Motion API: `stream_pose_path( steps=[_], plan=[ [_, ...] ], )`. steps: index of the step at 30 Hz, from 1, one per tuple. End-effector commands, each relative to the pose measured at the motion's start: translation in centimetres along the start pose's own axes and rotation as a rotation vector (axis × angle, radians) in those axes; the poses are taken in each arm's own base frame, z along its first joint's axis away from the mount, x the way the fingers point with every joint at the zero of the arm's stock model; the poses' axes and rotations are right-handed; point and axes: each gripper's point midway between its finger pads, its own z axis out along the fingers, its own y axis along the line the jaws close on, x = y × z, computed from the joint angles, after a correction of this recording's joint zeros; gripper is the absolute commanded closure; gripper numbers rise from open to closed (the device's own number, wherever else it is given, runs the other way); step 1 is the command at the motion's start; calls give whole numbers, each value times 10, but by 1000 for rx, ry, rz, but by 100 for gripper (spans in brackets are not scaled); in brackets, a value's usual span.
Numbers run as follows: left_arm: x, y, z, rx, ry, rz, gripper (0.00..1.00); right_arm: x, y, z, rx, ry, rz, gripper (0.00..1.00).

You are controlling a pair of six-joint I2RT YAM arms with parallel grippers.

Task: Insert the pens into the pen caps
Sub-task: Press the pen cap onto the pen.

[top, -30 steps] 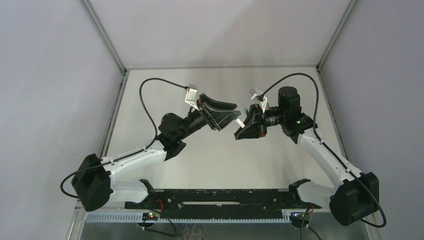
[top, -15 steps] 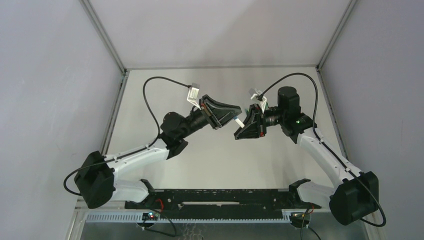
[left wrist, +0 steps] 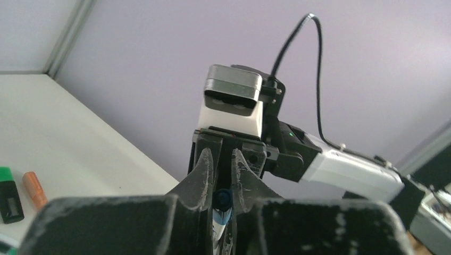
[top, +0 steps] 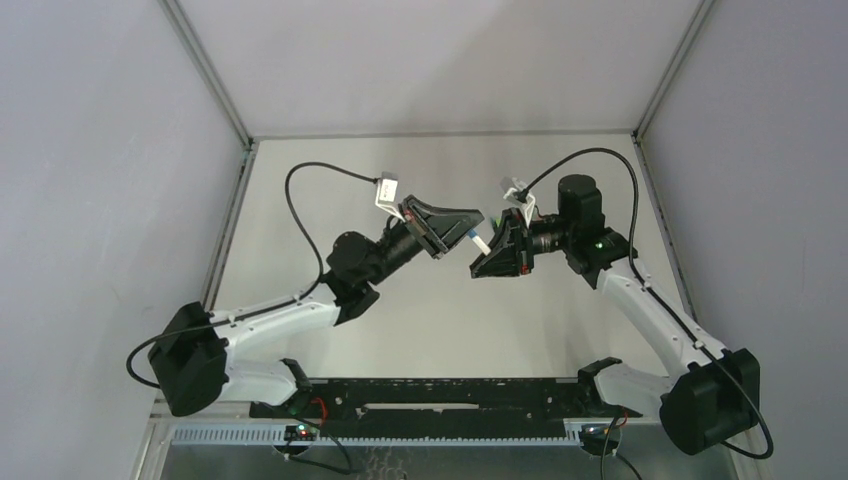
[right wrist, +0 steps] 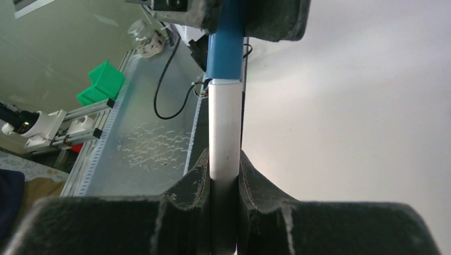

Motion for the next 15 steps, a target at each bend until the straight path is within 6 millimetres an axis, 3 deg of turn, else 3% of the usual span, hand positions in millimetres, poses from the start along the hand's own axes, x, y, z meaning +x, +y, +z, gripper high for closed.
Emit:
stream_pose_path(
  steps=[1,3,6,11,15],
  plan=[
    [32,3,-6,-110,1,-90,100,-8,-17,-3,134,-13,-79,100],
    [44,13,-5,-175,-5,-154,100,-7,-23,-4,180,1,-96,100],
    [64,10,-3,-197,44,-182,100,-7,-27,-6,209,5,-108,100],
    [96,-15,-11,-43,210,-135,100,-19,-14,-15,92,-52,-28,100],
    [137,-38,-25,123,411,-225,100,-25,-10,-19,65,-79,14,100]
  ],
)
